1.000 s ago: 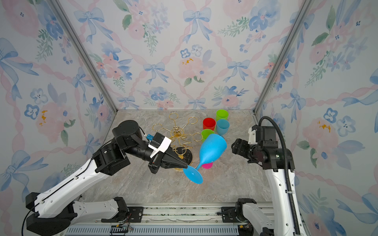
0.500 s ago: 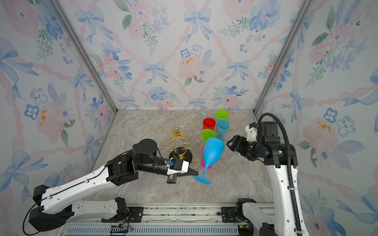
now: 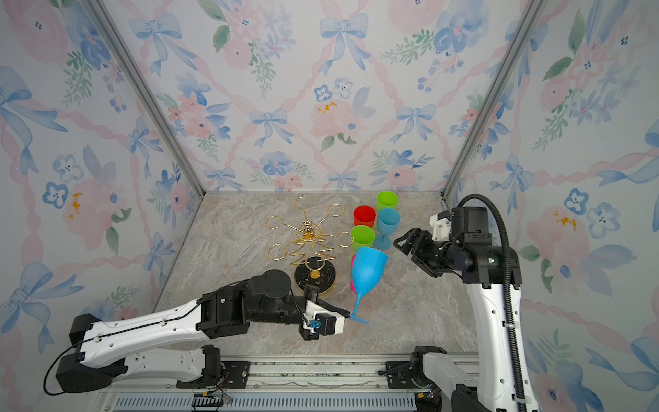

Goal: Take the wine glass off the wine glass rack
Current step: Place the wine glass at the middle-right of the table.

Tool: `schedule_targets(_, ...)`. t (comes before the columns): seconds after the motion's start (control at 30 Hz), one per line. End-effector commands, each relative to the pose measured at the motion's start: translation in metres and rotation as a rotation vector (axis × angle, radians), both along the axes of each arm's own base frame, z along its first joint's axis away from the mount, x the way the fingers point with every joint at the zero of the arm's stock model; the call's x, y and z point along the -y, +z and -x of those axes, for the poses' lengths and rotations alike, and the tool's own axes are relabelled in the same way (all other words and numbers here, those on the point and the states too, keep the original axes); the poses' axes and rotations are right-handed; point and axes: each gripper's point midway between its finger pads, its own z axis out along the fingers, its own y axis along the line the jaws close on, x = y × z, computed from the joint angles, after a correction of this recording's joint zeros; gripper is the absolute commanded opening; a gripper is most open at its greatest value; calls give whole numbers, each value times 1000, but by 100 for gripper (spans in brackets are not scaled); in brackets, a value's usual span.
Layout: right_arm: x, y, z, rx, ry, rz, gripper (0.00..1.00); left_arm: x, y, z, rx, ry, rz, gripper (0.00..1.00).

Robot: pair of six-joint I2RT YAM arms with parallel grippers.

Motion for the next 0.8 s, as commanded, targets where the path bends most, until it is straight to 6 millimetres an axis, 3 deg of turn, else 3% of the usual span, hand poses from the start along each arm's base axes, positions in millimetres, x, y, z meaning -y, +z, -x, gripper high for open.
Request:
schedule_targets(0.0, -8, 2, 3, -23, 9, -65, 74, 1, -14, -8, 174, 51, -50, 0)
schedule_targets(0.3, -16, -11, 14, -91, 43, -100, 65, 1, -50, -8, 401, 80, -146, 0)
schedule_targets(0.57, -19, -27, 33, -158, 74, -88, 59, -5, -69, -16, 560, 103, -200, 0)
schedule_targets(0.77, -24, -33, 33, -180, 103, -96, 54, -11, -87, -21, 670, 92, -273, 0)
